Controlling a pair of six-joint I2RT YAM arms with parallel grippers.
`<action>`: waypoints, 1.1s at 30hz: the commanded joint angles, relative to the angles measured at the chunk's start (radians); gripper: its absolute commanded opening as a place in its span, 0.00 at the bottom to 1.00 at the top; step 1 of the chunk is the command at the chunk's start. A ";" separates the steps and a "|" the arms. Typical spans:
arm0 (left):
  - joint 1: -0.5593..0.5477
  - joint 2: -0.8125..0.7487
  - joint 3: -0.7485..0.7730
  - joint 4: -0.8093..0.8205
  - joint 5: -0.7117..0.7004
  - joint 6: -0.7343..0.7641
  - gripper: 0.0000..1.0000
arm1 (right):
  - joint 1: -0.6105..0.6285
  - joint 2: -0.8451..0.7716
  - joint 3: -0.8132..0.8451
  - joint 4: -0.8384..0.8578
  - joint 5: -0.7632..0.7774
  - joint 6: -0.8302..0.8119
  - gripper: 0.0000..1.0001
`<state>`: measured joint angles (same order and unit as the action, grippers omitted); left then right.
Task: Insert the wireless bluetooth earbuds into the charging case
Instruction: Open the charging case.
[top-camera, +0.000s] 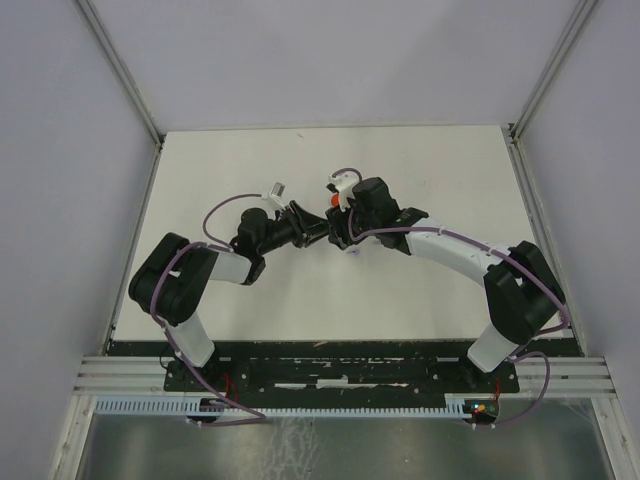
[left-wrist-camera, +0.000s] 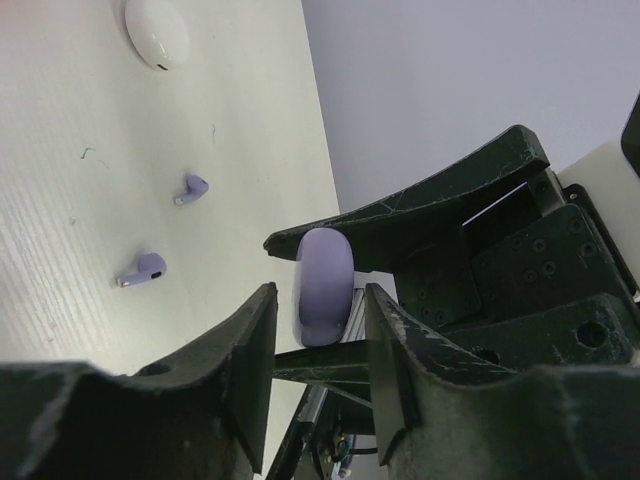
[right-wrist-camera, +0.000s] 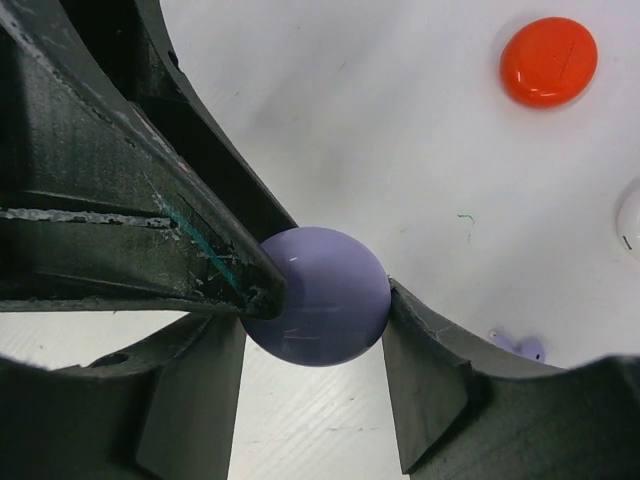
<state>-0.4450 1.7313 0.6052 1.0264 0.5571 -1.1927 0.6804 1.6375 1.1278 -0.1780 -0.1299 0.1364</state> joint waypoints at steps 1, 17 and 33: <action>-0.006 0.006 0.037 0.017 0.050 0.023 0.50 | -0.010 -0.028 -0.010 0.029 -0.036 -0.086 0.38; 0.004 0.002 0.012 0.033 0.086 0.047 0.49 | -0.034 -0.014 -0.002 -0.029 -0.199 -0.149 0.37; 0.006 0.016 0.006 0.070 0.091 0.034 0.31 | -0.041 -0.011 0.003 -0.032 -0.192 -0.146 0.36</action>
<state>-0.4393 1.7424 0.6083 1.0187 0.6224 -1.1900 0.6460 1.6371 1.1141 -0.2264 -0.3145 0.0017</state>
